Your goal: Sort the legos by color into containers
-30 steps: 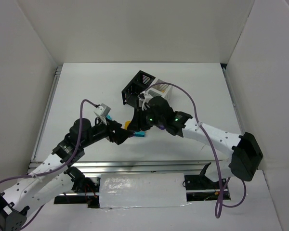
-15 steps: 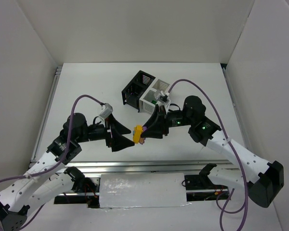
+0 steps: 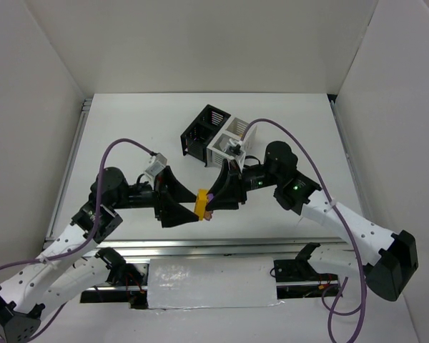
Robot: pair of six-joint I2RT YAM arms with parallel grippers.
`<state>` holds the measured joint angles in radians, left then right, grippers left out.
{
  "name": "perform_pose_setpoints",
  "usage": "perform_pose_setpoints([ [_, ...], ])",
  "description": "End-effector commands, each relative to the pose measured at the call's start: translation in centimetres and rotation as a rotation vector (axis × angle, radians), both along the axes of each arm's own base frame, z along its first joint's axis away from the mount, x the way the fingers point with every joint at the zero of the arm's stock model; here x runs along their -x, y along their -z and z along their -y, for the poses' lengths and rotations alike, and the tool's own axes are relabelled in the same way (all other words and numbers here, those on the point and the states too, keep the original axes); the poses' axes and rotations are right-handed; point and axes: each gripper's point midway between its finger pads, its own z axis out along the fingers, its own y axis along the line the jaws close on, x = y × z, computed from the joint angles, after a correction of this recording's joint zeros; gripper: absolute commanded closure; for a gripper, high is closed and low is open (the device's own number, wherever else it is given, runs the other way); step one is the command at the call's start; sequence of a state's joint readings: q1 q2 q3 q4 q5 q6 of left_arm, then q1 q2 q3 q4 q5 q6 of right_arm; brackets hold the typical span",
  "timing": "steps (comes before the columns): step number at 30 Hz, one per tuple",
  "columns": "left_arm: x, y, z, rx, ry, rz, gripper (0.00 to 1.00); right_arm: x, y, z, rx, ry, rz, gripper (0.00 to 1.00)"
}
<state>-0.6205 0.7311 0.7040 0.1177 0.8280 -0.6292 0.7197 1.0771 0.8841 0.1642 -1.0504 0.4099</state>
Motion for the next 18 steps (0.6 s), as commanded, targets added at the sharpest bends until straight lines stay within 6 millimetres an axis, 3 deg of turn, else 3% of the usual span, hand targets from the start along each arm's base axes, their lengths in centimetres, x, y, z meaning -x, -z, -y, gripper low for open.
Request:
perform_pose_setpoints([
  [1, 0.5, -1.7, 0.3, 0.045, 0.046, 0.050, 0.16, 0.2, -2.7, -0.7, -0.057, -0.012, 0.072, 1.00],
  [3, 0.4, -1.4, 0.4, 0.041, 0.049, 0.045, 0.22, 0.3, -2.8, -1.0, -0.053, -0.022, 0.069, 1.00],
  [9, -0.2, -0.5, 0.6, 0.014, 0.035, 0.022, 0.54, -0.2, -2.9, -2.1, -0.040, 0.009, 0.064, 1.00],
  [10, -0.3, -0.3, 0.6, 0.007, 0.032, 0.017, 0.74, -0.3, -2.9, -2.1, -0.037, 0.014, 0.061, 1.00],
  [13, -0.6, -0.1, 0.6, -0.008, 0.016, 0.017, 1.00, -0.6, -2.4, -2.1, -0.020, 0.025, 0.065, 1.00],
  [18, -1.4, -1.0, -0.1, -0.018, -0.073, 0.044, 1.00, -1.8, 0.2, -1.7, 0.062, 0.068, 0.101, 1.00],
])
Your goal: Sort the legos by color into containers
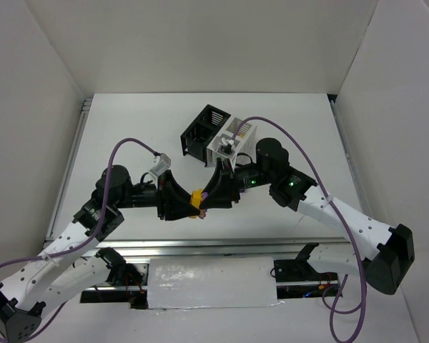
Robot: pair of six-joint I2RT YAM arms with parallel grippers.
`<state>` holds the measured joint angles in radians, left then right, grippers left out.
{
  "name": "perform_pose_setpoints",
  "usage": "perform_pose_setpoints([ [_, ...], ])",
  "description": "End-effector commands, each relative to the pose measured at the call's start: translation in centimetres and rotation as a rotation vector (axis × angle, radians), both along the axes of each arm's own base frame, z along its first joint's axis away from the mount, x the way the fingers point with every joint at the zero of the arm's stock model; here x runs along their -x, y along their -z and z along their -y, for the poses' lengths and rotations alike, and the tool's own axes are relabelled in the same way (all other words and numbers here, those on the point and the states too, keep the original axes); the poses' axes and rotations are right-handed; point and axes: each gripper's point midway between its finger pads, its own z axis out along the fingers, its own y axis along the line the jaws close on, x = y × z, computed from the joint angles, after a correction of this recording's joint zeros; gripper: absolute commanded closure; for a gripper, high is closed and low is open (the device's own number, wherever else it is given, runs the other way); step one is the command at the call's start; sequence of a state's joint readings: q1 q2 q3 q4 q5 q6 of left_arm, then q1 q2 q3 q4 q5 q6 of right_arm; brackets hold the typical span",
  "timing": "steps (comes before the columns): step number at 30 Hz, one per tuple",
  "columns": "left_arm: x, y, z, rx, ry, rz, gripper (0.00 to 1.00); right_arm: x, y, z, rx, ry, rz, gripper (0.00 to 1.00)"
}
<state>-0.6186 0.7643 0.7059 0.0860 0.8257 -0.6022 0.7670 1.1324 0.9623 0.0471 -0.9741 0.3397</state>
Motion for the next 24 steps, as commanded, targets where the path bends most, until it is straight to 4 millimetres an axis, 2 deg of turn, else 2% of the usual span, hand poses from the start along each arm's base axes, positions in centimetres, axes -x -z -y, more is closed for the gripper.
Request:
perform_pose_setpoints([
  [1, -0.9, -2.1, -0.7, 0.002, -0.090, 0.060, 1.00, -1.4, 0.8, 0.2, 0.033, 0.047, 0.084, 1.00],
  [3, -1.4, -2.5, -1.2, -0.015, -0.141, 0.072, 1.00, -2.0, 2.3, 1.2, 0.052, 0.046, 0.054, 1.00],
  [6, -2.0, -2.8, -1.7, -0.031, -0.188, 0.070, 1.00, -2.3, 2.8, 2.2, 0.036, 0.048, 0.047, 1.00],
  [11, -2.9, -2.7, -2.2, -0.024, -0.211, 0.046, 1.00, -1.8, 2.9, 2.9, 0.028, 0.011, 0.034, 1.00],
  [13, -3.7, -2.5, -2.5, -0.020, -0.229, 0.033, 1.00, -2.6, 2.7, 2.7, 0.034, 0.049, 0.046, 1.00],
  [14, -4.2, -2.3, -2.8, -0.031, -0.262, 0.019, 1.00, -4.8, 3.1, 2.7, 0.065, 0.189, 0.048, 1.00],
  [17, -6.2, -2.1, -4.1, -0.080, -0.406, 0.014, 1.00, -9.6, 3.4, 3.5, 0.097, 0.486, 0.024, 1.00],
  [18, -7.2, -0.9, -5.1, -0.144, -0.489, -0.021, 1.00, -12.4, 3.7, 4.4, 0.134, 0.647, 0.024, 1.00],
  [20, -8.1, -1.0, -6.3, -0.189, -0.579, -0.021, 1.00, -15.2, 3.8, 5.5, 0.178, 0.816, -0.013, 1.00],
  [21, -8.6, 0.0, -7.3, -0.238, -0.644, -0.043, 1.00, -17.2, 3.9, 6.5, 0.217, 0.932, -0.020, 1.00],
  [24, -9.0, 0.0, -8.8, -0.286, -0.716, -0.024, 1.00, -19.2, 3.5, 7.2, 0.230, 1.023, -0.029, 1.00],
])
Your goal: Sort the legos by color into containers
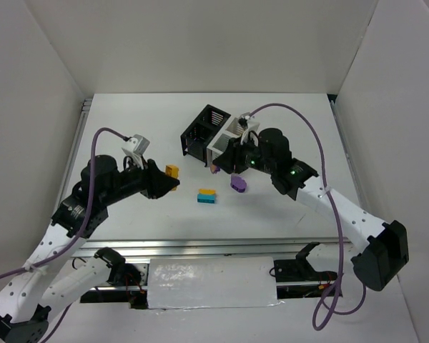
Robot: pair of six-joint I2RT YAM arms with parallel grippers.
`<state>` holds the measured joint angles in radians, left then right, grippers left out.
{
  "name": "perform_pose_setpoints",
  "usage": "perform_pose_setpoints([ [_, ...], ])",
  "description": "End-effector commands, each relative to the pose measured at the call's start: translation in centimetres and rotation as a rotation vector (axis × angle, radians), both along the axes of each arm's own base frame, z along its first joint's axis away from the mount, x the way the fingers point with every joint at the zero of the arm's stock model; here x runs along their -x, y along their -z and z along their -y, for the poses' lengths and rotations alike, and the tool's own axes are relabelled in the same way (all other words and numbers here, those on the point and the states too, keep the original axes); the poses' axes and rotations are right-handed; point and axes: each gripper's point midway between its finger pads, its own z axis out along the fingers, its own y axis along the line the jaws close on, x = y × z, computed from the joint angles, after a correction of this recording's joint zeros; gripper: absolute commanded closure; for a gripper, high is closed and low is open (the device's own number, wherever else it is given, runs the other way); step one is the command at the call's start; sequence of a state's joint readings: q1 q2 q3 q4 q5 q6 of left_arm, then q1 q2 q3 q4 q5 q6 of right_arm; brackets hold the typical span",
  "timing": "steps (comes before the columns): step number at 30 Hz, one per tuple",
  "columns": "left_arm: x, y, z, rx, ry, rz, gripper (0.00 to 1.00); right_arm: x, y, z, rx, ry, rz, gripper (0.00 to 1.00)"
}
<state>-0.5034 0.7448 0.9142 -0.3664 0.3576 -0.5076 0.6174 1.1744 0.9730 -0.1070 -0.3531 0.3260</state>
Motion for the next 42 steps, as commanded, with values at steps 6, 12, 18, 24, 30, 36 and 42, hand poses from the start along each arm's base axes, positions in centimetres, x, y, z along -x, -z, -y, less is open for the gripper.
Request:
perform_pose_setpoints([
  [6, -1.2, 0.9, -7.1, -0.217, -0.332, 0.023, 1.00, -8.4, -1.9, 4.7, 0.095, 0.496, 0.025, 1.00],
  [12, -1.6, 2.6, -8.7, -0.231, -0.420, 0.035, 1.00, -14.4, -0.8, 3.7, 0.138, 0.639, 0.035, 1.00],
  [18, -2.0, 3.7, -8.6, -0.263, -0.414, 0.009, 1.00, -18.2, -0.7, 1.0, 0.098, 0.663, 0.046, 1.00],
  [24, -2.0, 3.7, -8.4, -0.262, -0.404, 0.009, 1.00, -18.2, -0.4, -0.9, 0.075, 0.583, 0.052, 1.00],
  [30, -1.6, 3.2, -8.0, -0.237, -0.372, 0.033, 1.00, -17.2, -1.5, -2.1, 0.034, 0.476, 0.115, 1.00],
  [36, -1.6, 3.5, -7.9, -0.243, -0.361, 0.020, 1.00, -19.8, 1.1, -4.6, 0.120, 0.446, 0.091, 0.99],
  [42, -1.5, 3.4, -7.7, -0.234, -0.352, 0.026, 1.00, -20.7, 3.2, -6.3, 0.164, 0.453, 0.084, 0.87],
])
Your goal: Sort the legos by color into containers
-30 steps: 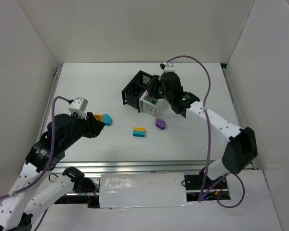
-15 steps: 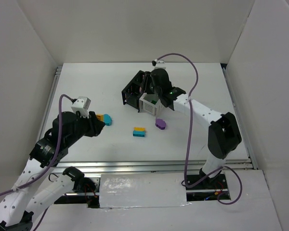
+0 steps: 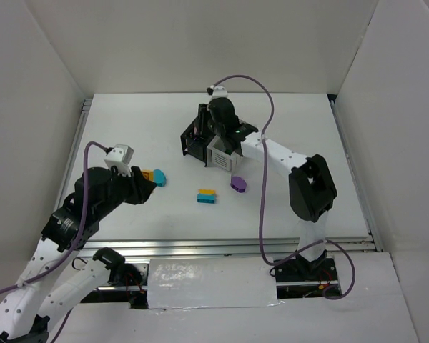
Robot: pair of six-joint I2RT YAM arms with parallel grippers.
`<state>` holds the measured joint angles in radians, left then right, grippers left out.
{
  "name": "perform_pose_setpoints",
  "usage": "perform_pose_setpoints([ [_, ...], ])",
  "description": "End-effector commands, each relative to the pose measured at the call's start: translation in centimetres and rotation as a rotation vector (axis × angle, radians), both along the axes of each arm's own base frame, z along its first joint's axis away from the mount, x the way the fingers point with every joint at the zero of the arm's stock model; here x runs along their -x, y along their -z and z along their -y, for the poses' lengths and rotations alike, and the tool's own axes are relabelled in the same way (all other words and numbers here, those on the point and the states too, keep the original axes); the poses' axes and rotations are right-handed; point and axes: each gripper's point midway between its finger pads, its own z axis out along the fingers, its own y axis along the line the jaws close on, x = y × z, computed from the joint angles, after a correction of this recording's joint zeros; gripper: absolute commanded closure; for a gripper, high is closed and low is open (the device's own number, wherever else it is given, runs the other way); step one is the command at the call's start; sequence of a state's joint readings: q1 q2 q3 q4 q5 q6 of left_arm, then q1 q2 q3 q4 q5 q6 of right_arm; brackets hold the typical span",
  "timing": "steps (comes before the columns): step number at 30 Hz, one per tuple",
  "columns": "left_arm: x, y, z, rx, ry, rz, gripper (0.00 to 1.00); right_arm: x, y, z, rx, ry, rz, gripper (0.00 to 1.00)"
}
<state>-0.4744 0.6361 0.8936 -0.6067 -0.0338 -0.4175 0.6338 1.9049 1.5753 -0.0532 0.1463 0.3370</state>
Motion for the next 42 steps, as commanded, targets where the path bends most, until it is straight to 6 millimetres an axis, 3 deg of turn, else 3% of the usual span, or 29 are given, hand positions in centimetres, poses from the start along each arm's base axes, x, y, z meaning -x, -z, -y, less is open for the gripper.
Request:
perform_pose_setpoints([
  [1, -0.2, -0.9, 0.4, 0.011, 0.025, 0.041, 1.00, -0.5, -1.2, -1.2, 0.014, -0.005, 0.043, 0.84],
  [2, -0.2, -0.8, 0.4, 0.009, 0.026, 0.038, 1.00, -0.5, -1.2, -1.3, 0.013, -0.004, 0.041, 0.80],
  [3, -0.2, -0.8, 0.4, 0.009, 0.027, 0.036, 1.00, -0.5, -1.0, -1.2, 0.016, -0.002, 0.035, 0.56],
  [6, 0.0, -1.0, 0.6, 0.017, 0.041, 0.046, 1.00, -0.1, -1.5, -1.1, 0.007, -0.007, 0.047, 0.32],
  [14, 0.0, -1.1, 0.9, 0.025, 0.056, 0.044, 1.00, 0.7, -3.6, -0.6, -0.001, -0.007, 0.063, 0.27],
  [15, 0.3, -1.3, 1.3, 0.040, 0.082, 0.047, 1.00, 1.5, -5.3, -0.3, -0.026, -0.025, 0.076, 0.26],
  [17, 0.8, -1.7, 2.3, 0.071, 0.146, 0.053, 1.00, 6.4, -7.2, -2.8, -0.085, -0.326, 0.072, 0.27],
  [18, 2.1, -2.5, 4.2, 0.122, 0.277, 0.060, 1.00, 9.0, -7.2, -3.5, -0.095, -0.455, 0.038, 0.27],
  [19, 3.0, -2.8, 5.3, 0.143, 0.368, 0.069, 1.00, 14.0, -8.2, -5.2, -0.170, -0.731, 0.004, 0.27],
  [20, 4.1, -3.4, 6.4, 0.170, 0.467, 0.081, 1.00, 17.7, -8.6, -4.6, -0.199, -0.875, 0.004, 0.27],
  [21, 6.5, -4.2, 7.8, 0.220, 0.631, 0.080, 1.00, 19.9, -10.1, -4.6, -0.251, -0.978, 0.058, 0.27],
  [23, 8.0, -5.7, 8.7, 0.269, 0.745, 0.137, 1.00, 26.1, -11.1, -2.9, -0.363, -1.189, 0.025, 0.26],
  [24, 9.4, -6.3, 9.2, 0.304, 0.832, 0.141, 1.00, 27.5, -12.2, -2.4, -0.388, -1.249, 0.071, 0.25],
  [26, 10.1, -6.8, 9.5, 0.322, 0.890, 0.161, 1.00, 31.9, -12.7, -0.6, -0.462, -1.354, 0.025, 0.24],
  [27, 10.3, -6.9, 9.6, 0.331, 0.911, 0.161, 1.00, 33.0, -14.1, -0.3, -0.482, -1.397, 0.117, 0.22],
  [29, 10.7, -6.9, 9.9, 0.347, 0.955, 0.147, 1.00, 35.2, -14.5, 0.7, -0.506, -1.420, 0.108, 0.19],
  [31, 11.1, -6.9, 10.1, 0.363, 0.988, 0.131, 1.00, 36.3, -14.6, 0.5, -0.489, -1.439, 0.117, 0.19],
  [32, 11.0, -7.1, 10.2, 0.366, 0.991, 0.139, 1.00, 36.0, -15.1, 0.1, -0.486, -1.394, 0.134, 0.19],
  [33, 11.0, -7.0, 10.2, 0.370, 0.991, 0.134, 1.00, 36.4, -14.4, -0.4, -0.466, -1.383, 0.109, 0.19],
  [36, 11.2, -7.1, 10.2, 0.376, 0.999, 0.141, 1.00, 35.1, -13.7, -1.6, -0.442, -1.272, 0.080, 0.18],
  [42, 11.3, -6.8, 10.2, 0.378, 0.999, 0.135, 1.00, 34.7, -13.8, -3.4, -0.442, -1.216, 0.054, 0.16],
])
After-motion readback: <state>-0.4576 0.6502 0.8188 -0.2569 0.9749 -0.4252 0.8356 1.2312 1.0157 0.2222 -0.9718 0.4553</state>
